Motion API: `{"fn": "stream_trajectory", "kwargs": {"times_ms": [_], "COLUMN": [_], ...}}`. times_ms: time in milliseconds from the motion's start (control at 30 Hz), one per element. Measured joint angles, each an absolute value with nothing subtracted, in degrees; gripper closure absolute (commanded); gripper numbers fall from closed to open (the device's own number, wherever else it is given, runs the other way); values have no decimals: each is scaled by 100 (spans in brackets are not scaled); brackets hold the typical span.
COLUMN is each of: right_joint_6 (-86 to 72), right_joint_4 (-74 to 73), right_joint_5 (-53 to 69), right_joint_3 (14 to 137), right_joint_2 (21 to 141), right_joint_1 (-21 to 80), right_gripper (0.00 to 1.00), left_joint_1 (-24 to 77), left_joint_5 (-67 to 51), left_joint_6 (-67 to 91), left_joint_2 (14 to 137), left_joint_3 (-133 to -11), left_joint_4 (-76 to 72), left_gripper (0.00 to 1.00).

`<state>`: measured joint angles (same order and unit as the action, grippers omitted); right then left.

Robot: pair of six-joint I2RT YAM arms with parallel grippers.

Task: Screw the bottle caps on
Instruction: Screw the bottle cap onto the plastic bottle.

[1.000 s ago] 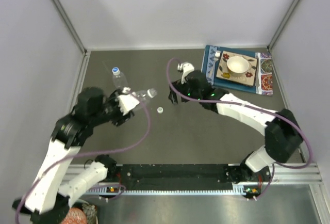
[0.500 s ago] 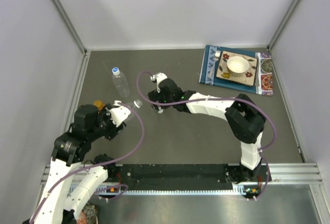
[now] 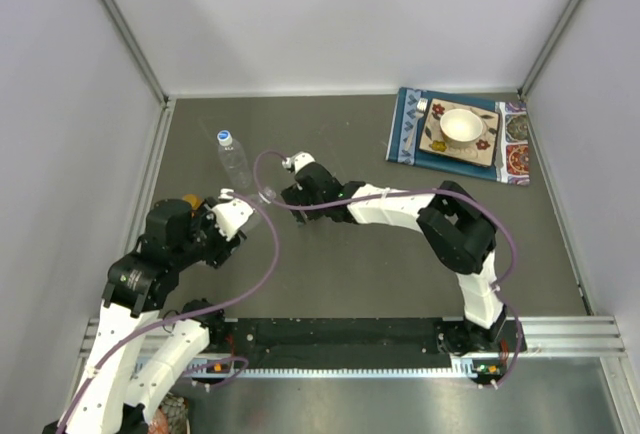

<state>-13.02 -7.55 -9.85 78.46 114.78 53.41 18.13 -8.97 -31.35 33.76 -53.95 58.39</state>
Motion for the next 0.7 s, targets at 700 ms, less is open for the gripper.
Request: {"fn": "stream_trajectory", "kwargs": {"times_ms": [700], "right_joint_6": [-1413], "right_joint_4": [-661], "right_joint_5": [-1092], "right_joint_3": [7846], "right_joint_2": [11782], "right_joint_1": [5437], "right_gripper": [43], "left_joint_1": [1809], "left_joint_5": [-947], "left_joint_6": [-2958], "left_joint_2": [3350], "left_joint_3": [-5356], "left_joint_4": [5826], "left_gripper": [60]}}
